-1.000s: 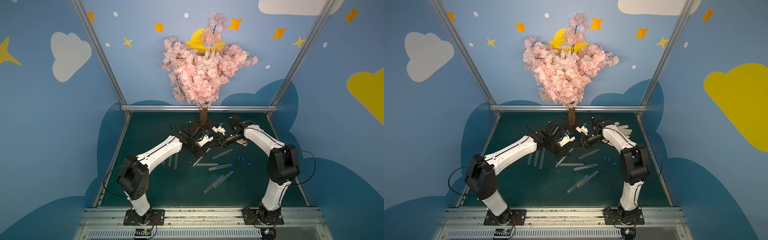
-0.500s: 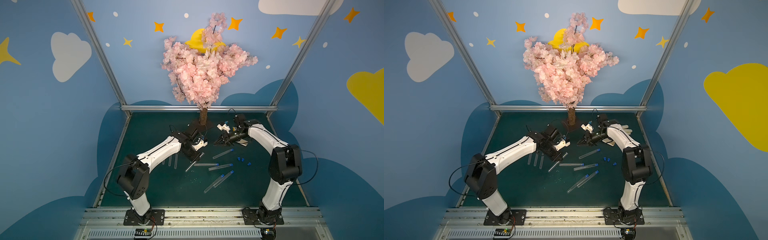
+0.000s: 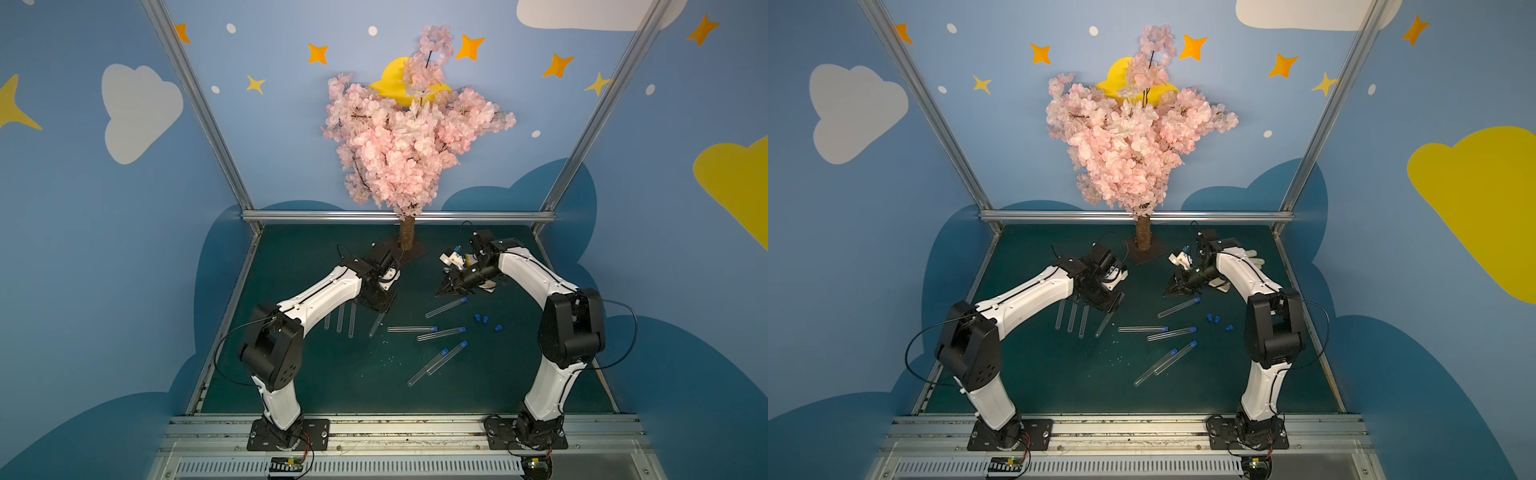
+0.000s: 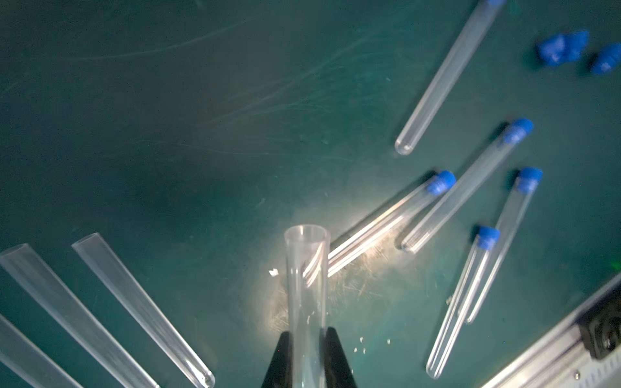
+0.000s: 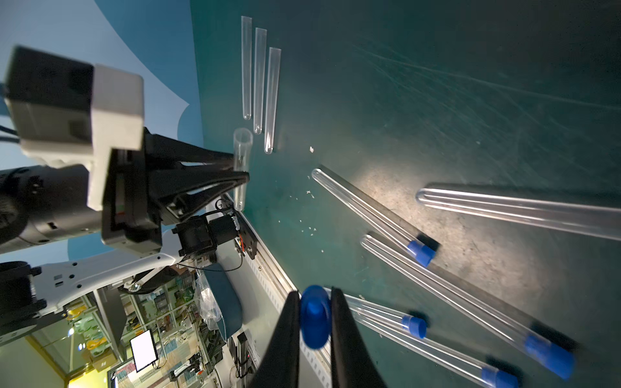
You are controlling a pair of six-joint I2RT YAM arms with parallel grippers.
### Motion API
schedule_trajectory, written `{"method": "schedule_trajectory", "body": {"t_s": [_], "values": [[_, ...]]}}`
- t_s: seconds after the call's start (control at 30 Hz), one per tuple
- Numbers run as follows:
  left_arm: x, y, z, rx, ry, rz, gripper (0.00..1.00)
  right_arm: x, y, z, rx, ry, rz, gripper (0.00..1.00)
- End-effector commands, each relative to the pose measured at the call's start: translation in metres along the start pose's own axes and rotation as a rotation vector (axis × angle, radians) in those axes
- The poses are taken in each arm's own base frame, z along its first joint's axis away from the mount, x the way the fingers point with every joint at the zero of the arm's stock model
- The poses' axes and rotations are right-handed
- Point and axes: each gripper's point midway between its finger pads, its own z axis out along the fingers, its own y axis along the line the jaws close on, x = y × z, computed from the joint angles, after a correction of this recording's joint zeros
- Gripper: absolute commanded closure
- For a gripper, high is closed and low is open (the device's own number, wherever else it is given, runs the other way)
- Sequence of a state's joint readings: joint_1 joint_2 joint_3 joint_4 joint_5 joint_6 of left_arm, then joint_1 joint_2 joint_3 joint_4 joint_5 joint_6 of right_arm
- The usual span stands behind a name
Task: Remove stoppers from test tubes
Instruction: Open the stopper on the test tube, then place the test tube at the center of the board.
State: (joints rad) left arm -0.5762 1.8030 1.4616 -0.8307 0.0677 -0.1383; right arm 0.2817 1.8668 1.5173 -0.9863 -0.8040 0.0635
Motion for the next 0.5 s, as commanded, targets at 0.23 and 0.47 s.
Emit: {"method": "schedule_trajectory", "body": {"t_s": [0.23, 0.47], "values": [[0.003, 0.067, 0.040, -0.273, 0.112, -0.309, 0.90, -0.002, -0.019, -0.012, 0.101, -0.024, 0.030, 0.93], [0.010, 0.078, 0.063, -0.288, 0.172, -0.327, 0.90, -0.002, -0.031, -0.021, 0.105, -0.064, 0.069, 0.94]]}}
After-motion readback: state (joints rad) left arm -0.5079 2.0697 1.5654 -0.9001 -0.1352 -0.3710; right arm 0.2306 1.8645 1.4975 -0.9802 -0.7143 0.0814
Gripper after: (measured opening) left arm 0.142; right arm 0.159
